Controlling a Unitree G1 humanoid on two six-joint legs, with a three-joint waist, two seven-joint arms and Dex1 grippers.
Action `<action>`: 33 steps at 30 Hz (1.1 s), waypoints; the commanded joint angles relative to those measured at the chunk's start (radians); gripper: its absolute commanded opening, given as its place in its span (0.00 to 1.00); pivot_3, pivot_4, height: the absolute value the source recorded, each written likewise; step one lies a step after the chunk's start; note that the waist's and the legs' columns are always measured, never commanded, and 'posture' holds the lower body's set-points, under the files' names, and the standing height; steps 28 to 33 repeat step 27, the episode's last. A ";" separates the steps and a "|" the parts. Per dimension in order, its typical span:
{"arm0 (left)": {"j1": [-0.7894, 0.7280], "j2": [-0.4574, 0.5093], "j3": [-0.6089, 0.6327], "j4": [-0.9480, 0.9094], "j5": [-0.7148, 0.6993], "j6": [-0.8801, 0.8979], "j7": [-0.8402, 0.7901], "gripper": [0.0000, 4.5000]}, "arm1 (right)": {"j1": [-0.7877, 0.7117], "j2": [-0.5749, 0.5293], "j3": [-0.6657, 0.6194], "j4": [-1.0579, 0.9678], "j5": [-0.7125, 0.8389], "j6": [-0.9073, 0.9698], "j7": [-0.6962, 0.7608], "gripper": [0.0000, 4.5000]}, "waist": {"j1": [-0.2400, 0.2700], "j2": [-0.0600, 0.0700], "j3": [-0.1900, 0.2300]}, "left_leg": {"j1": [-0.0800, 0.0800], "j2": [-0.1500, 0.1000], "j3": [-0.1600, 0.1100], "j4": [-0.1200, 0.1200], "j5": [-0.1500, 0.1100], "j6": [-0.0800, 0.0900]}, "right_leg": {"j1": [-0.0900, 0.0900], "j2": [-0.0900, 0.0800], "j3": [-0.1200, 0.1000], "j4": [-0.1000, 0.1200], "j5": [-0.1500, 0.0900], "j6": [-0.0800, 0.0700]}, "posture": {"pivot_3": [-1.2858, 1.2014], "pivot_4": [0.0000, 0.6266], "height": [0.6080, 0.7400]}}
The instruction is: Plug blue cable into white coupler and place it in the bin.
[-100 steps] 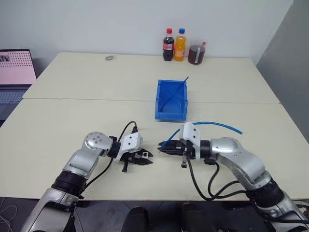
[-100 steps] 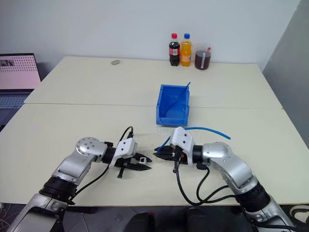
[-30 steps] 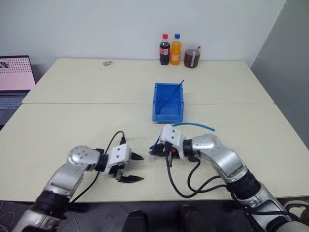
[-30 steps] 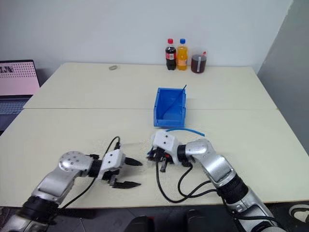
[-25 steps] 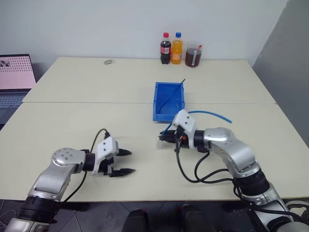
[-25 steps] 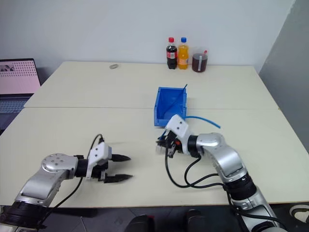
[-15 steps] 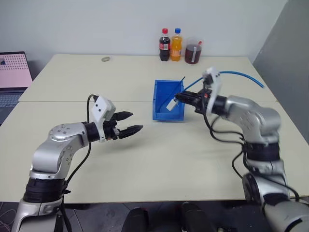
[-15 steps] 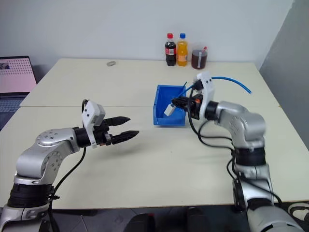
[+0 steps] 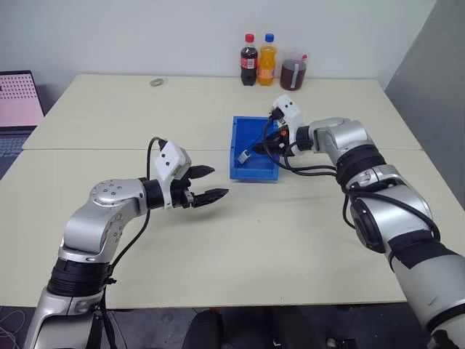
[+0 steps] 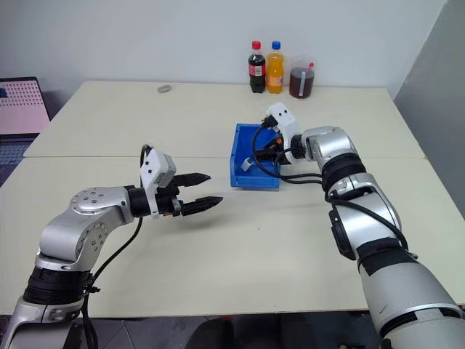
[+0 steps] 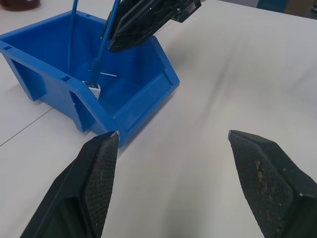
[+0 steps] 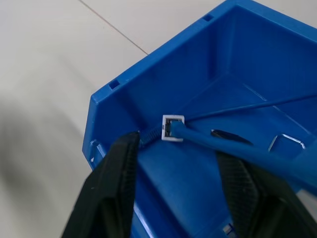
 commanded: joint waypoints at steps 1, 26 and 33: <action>-0.017 0.009 0.005 -0.011 0.010 -0.024 -0.001 0.82 | -0.071 -0.046 0.017 -0.006 -0.053 -0.074 0.091 0.82 | 0.000 0.000 0.000 | 0.000 0.000 -0.001 0.000 0.000 0.000 | 0.000 0.000 0.000 0.001 0.000 0.000 | 0.52 0.24 1.00; -0.012 0.046 0.165 0.119 0.049 -0.052 0.114 0.82 | 0.725 -0.481 -0.315 -1.146 0.211 0.132 0.244 0.99 | 0.023 0.001 0.000 | 0.006 0.001 -0.005 0.004 0.000 0.000 | 0.007 0.003 -0.002 0.006 0.000 0.000 | 0.52 0.24 1.00; -0.008 0.053 0.162 0.113 0.043 -0.045 0.102 0.82 | 0.737 -0.475 -0.320 -1.172 0.226 0.154 0.219 0.99 | 0.023 0.001 0.000 | 0.006 0.000 -0.004 0.004 0.000 0.000 | 0.007 0.003 -0.001 0.006 0.000 0.000 | 0.52 0.24 1.00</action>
